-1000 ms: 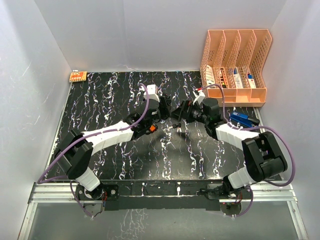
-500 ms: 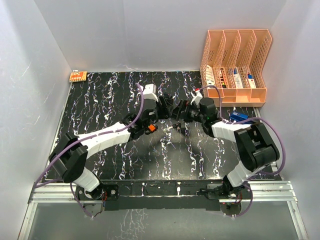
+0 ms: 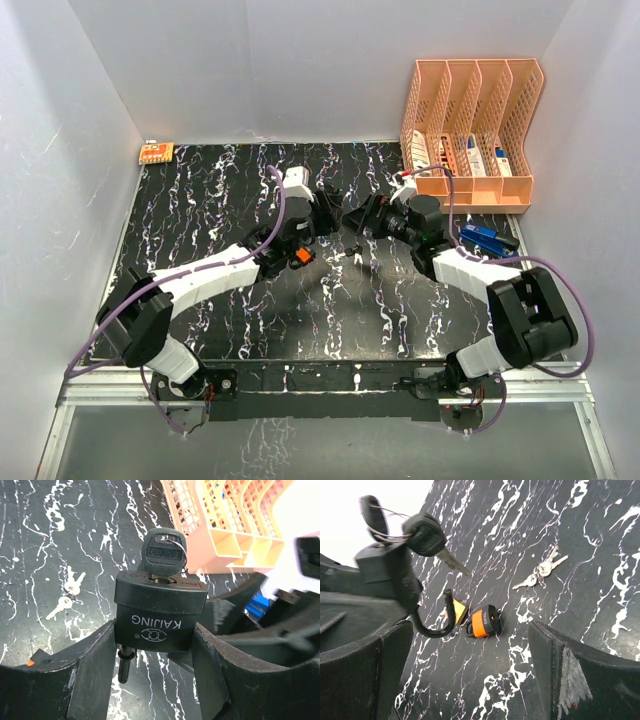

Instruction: Unlock with the key

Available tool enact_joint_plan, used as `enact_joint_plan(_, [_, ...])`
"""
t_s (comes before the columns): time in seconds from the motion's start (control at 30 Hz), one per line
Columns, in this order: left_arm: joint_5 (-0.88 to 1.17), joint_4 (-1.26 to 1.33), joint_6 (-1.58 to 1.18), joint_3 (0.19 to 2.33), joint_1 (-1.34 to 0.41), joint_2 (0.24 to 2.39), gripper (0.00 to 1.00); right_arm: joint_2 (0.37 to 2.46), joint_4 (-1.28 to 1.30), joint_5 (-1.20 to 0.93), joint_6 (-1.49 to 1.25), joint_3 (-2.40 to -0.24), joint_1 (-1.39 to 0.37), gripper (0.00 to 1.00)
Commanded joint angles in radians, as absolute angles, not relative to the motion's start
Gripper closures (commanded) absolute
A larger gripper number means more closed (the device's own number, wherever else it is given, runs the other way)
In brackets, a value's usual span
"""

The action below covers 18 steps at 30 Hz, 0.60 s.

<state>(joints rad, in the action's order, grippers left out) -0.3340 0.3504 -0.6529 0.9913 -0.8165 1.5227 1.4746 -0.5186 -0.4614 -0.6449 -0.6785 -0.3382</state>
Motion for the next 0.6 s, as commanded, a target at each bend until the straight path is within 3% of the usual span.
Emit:
enact_joint_plan(0.0, [-0.365,0.425,-0.66,1.058,-0.806,1.516,1.0,1.398,-0.441,-0.345,-0.578,-0.7,-0.336,0.02])
enact_joint_plan(0.57, [-0.293,0.45,-0.758,1.074,-0.815,1.551,1.0,1.567,-0.403,-0.236,-0.56,-0.799,-0.403,0.02])
